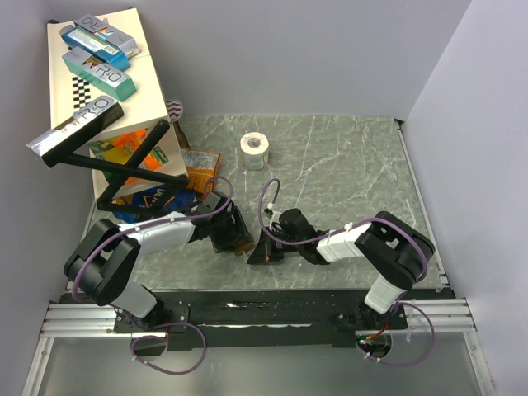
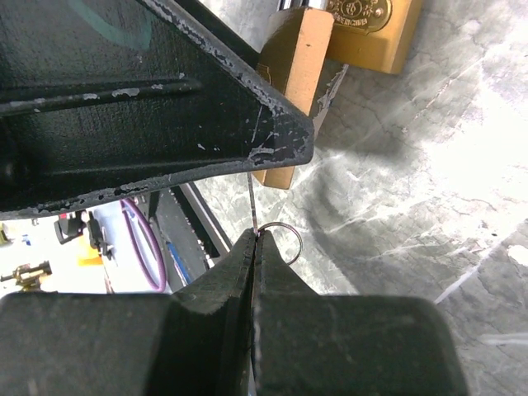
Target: Unlock with the key
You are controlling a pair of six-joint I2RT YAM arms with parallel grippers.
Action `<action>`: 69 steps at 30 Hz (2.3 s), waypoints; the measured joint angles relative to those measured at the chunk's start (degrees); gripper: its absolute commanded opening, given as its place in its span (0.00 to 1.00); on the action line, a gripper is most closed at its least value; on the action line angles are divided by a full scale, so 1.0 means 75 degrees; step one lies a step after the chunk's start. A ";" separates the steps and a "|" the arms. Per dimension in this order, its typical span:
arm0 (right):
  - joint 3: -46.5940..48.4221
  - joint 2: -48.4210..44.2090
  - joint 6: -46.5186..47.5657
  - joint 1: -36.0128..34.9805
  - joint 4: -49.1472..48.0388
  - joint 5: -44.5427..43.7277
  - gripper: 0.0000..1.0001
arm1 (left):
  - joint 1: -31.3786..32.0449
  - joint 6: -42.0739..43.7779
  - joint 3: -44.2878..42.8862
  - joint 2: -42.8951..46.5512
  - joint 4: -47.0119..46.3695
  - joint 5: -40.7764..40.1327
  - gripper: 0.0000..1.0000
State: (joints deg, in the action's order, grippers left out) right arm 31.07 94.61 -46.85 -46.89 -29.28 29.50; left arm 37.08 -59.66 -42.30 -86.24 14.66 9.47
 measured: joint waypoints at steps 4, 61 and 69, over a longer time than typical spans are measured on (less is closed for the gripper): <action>0.0000 -0.0006 0.0029 0.0009 0.0055 -0.0017 0.00 | 0.0003 0.0000 -0.0003 -0.0003 0.0003 0.0000 0.01; -0.0026 -0.0079 0.0679 0.0087 0.0425 0.0134 0.00 | -0.0017 -0.0003 -0.0277 -0.0300 0.0102 0.0140 0.01; 0.0006 -0.0079 0.0664 0.0087 0.0379 0.0131 0.00 | -0.0017 0.0000 -0.0277 -0.0300 0.0105 0.0140 0.01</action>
State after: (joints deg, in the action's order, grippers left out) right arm 31.11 94.02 -41.87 -46.24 -26.44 30.48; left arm 36.95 -59.66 -44.38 -88.49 15.44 10.52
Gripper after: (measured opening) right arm 0.009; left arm 0.711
